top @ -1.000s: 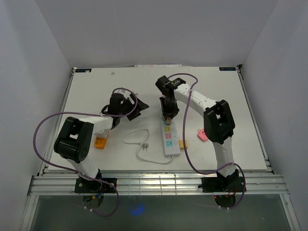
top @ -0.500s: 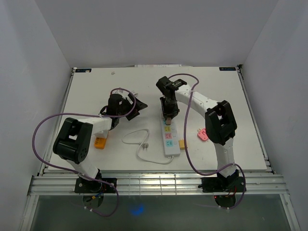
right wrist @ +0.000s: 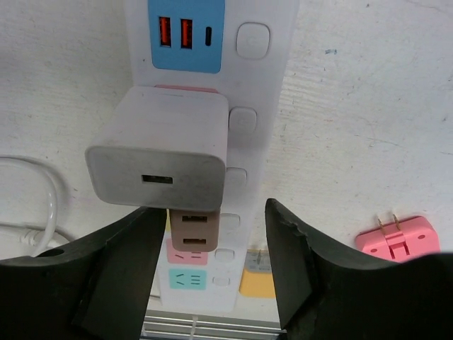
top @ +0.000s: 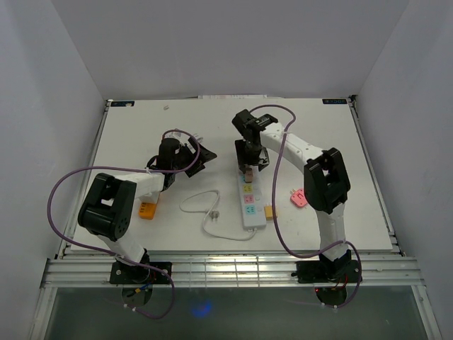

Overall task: Insert the plug
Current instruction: Insert the plug into the socket, then pick up the plug from the center of the board.

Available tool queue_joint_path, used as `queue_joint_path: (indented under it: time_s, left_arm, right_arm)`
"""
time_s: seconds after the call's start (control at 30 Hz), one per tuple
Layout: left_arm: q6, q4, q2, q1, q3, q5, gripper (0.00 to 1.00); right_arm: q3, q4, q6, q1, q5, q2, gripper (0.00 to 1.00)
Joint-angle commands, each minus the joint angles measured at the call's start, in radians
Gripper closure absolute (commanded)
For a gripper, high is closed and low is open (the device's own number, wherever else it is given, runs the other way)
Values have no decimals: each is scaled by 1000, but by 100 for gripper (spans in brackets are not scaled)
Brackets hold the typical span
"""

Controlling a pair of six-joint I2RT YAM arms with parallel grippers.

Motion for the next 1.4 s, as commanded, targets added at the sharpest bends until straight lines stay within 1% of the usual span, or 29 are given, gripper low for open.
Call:
queue_joint_path:
  time_s: [0.0,0.17,0.27,0.3,0.37,0.4,0.43,0.53,0.57,0.6,0.67,0.73,0.8,0.93,1.03,1.17,1.3,1.33,1.37]
  left_arm:
    - [18,22,-62,4,14,13,12]
    - [22,22,-70,6,14,14,12]
    - [26,22,-79,6,12,16,12]
    - [28,23,-80,6,12,19,12]
    - [40,23,-82,6,20,39,12]
    - [41,25,-82,6,20,43,12]
    - [46,26,-87,6,20,51,12]
    - [49,33,-99,6,15,52,11]
    - [54,34,-108,6,14,52,11]
    - [54,33,-116,6,12,52,11]
    - [61,33,-139,6,9,55,11]
    - [68,26,-157,6,10,57,11]
    - [83,5,-186,6,17,55,11]
    - [132,-59,-240,6,20,43,11]
    - [156,-84,-292,4,-32,26,10]
    - [166,-55,-344,3,-120,43,9]
    - [186,-9,-402,3,-203,25,7]
    - [189,0,-412,1,-216,25,2]
    - [195,23,-432,1,-241,25,2]
  right_arm:
    - [56,0,-4,-5,19,-79,36]
    - [37,-6,-7,-5,-8,-116,31]
    - [-26,25,-13,-5,-27,-172,28]
    - [-52,43,-21,-5,-36,-220,28]
    - [-156,113,-33,-5,-51,-277,27]
    - [-196,135,-35,-5,-51,-339,27]
    - [-279,160,-38,-3,-48,-372,27]
    - [-406,253,-44,-5,-30,-501,26]
    - [-489,272,-42,-5,-18,-531,25]
    - [-526,302,-35,-5,-11,-583,21]
    - [-624,321,-17,-3,5,-626,21]
    - [-675,318,16,-5,25,-683,21]
    - [-750,322,39,-3,58,-744,21]
    - [-890,361,80,-3,59,-857,21]
    - [-1002,413,120,4,38,-944,22]
    - [-1099,463,151,10,24,-1031,23]
    - [-1135,461,162,17,36,-1049,23]
    - [-1142,462,163,23,36,-1048,24]
    - [-1152,467,163,26,38,-1047,25]
